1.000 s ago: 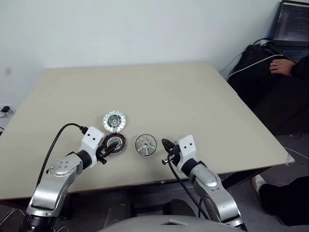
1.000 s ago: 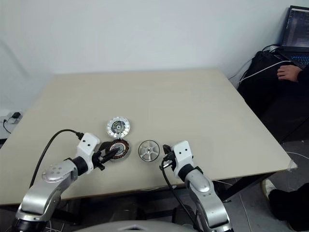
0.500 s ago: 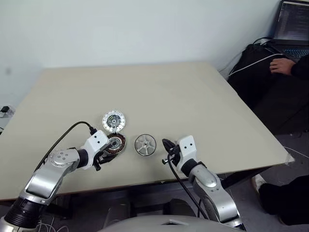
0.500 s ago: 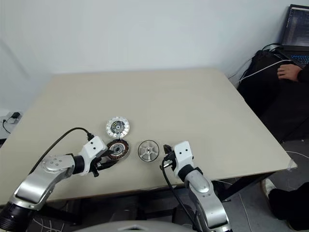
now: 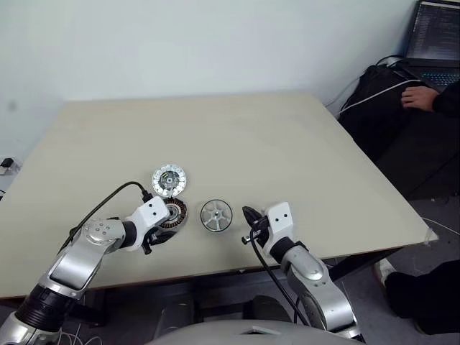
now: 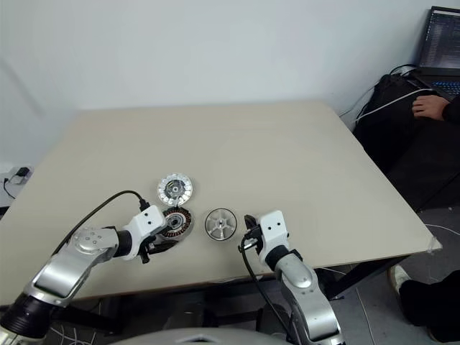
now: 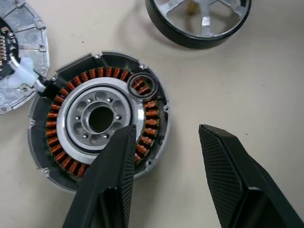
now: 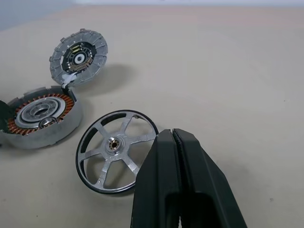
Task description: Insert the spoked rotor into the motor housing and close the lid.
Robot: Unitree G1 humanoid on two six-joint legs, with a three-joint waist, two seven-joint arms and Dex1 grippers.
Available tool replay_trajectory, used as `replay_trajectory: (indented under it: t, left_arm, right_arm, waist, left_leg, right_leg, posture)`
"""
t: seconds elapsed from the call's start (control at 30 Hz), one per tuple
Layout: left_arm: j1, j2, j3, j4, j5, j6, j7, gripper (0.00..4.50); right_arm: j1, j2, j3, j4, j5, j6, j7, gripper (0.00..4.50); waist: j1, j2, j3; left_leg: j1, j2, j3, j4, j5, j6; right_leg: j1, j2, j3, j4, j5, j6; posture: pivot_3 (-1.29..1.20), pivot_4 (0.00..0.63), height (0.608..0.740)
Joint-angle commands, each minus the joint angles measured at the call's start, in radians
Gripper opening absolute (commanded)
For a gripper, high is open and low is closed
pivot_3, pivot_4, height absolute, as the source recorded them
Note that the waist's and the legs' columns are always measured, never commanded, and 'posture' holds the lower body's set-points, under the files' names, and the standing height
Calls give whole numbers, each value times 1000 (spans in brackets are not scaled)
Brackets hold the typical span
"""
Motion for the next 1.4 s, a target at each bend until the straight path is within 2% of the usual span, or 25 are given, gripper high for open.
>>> replay_trajectory:
  t: [0.03,0.8,0.9,1.07,1.4]
  left_arm:
    - [-32,7,2,-4,19,-5,2,2229]
    - [-84,-22,-64,56,97,-9,2,2229]
    - [-89,-24,-70,53,99,-8,-2,1668]
    - [-91,-26,-68,53,103,-14,2,84]
    - [-76,-27,-56,38,109,-38,27,33]
  right_arm:
    - [-13,6,-9,-23,5,-21,-3,65]
    - [-11,10,-10,-26,2,-23,-7,65]
    - [-11,9,-11,-28,2,-24,-8,65]
    - [-11,8,-11,-29,3,-22,-8,65]
    - [-10,5,-13,-31,5,-18,-5,65]
  waist:
    - [0,0,0]
    - [8,0,0]
    - [9,0,0]
    - [8,0,0]
    - [4,0,0]
  left_leg:
    - [0,0,0,0,0,0]
    - [0,0,0,1,0,0]
    - [0,0,0,0,0,0]
    - [0,0,0,1,0,0]
    - [0,0,0,1,0,0]
  right_leg:
    - [0,0,0,0,0,0]
    - [0,-1,0,1,0,0]
    - [0,-1,0,1,0,0]
    - [0,0,0,0,0,0]
    - [1,1,0,1,0,0]
  posture:
    - [0,0,740]
    - [0,0,740]
    - [0,0,740]
    - [0,0,740]
    - [0,0,740]
